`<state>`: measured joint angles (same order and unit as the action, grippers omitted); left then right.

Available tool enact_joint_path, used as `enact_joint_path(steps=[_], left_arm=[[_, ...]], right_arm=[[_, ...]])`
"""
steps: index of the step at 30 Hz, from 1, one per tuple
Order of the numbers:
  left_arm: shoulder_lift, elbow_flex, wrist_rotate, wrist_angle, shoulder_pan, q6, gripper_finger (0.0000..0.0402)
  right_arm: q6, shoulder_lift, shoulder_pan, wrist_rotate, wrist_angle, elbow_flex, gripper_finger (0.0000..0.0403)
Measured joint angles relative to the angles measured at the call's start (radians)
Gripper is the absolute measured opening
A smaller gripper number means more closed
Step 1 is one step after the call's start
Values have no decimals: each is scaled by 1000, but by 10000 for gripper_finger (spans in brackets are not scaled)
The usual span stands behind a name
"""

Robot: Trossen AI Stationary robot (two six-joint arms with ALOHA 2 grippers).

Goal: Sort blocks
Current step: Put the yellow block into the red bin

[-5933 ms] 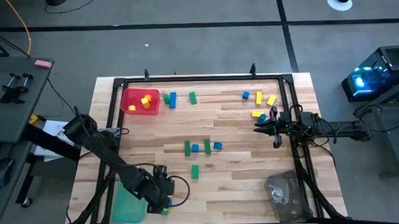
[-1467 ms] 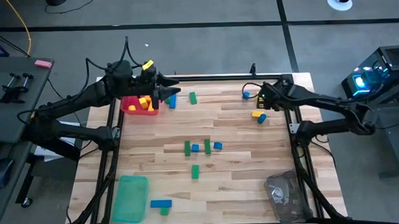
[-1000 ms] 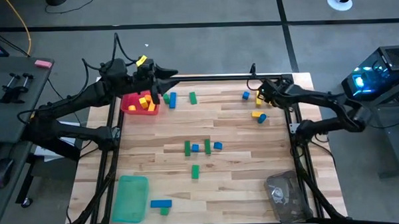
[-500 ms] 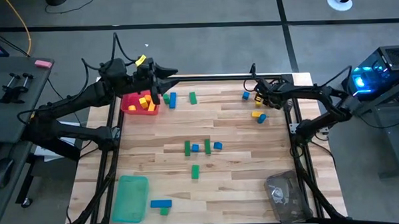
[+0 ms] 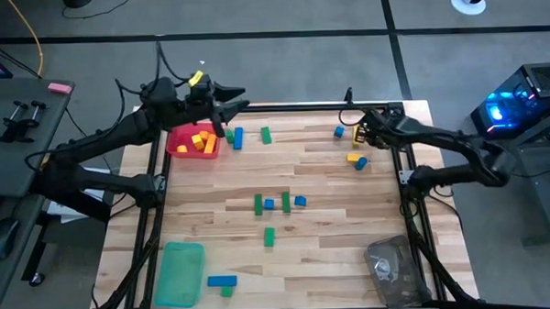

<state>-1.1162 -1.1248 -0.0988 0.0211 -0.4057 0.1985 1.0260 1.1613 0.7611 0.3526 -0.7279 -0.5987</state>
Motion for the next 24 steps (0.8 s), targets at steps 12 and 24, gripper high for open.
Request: enact_joint_path(steps=[12,24], left_arm=[[-322,0,3,4,84,-388,204],[-400,0,-22,10,295,-1060,204]], right_arm=[[-161,-332,-305,-503,740,-5,1],[7,-152,-567,-782,817,-4,0]])
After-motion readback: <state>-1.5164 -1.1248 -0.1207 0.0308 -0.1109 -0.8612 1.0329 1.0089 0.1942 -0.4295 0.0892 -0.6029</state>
